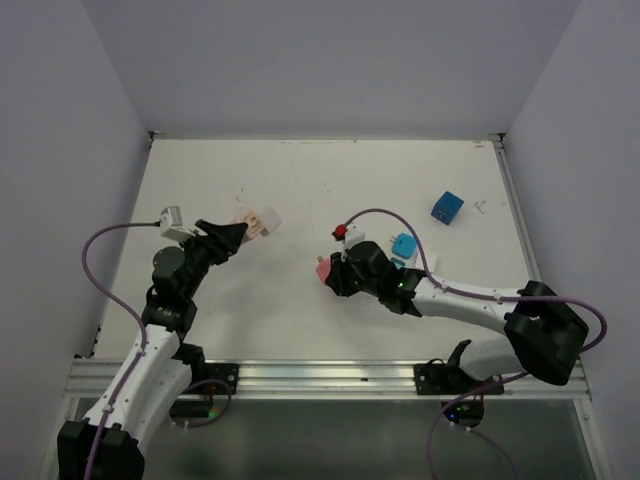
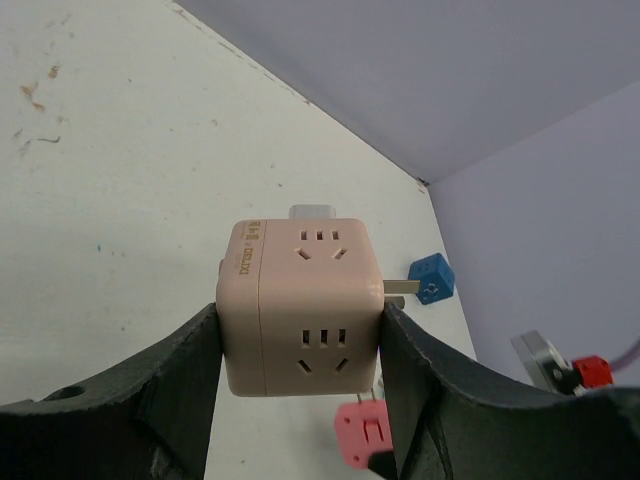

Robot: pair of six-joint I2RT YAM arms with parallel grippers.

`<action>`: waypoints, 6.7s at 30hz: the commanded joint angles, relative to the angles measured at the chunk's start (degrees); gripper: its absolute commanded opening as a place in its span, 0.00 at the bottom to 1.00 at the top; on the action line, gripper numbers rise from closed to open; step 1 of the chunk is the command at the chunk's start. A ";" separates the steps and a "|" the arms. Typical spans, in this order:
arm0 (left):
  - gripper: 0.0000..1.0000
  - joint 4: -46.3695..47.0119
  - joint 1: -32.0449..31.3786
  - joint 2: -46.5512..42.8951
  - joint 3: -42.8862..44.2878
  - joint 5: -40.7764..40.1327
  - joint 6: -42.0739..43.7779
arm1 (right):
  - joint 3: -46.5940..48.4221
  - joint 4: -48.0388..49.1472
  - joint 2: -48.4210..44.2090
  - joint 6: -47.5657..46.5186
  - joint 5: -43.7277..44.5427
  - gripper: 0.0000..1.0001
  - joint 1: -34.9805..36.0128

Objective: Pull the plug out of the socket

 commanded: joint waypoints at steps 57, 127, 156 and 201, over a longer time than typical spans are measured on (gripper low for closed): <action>0.00 11.24 0.08 -0.56 4.45 41.13 4.31 | 4.85 22.37 -0.79 5.59 -63.05 0.94 -29.76; 1.00 5.46 -2.03 4.45 -4.86 23.31 0.95 | 11.09 5.24 7.21 -10.40 -40.22 0.00 -11.74; 0.93 -8.53 -21.45 17.90 5.86 0.89 9.05 | 20.15 -9.70 10.73 -16.91 -22.72 0.00 -3.92; 0.00 -13.36 -26.12 19.83 1.82 -25.04 12.65 | 13.82 -19.19 -0.08 -13.39 -17.71 0.00 -2.68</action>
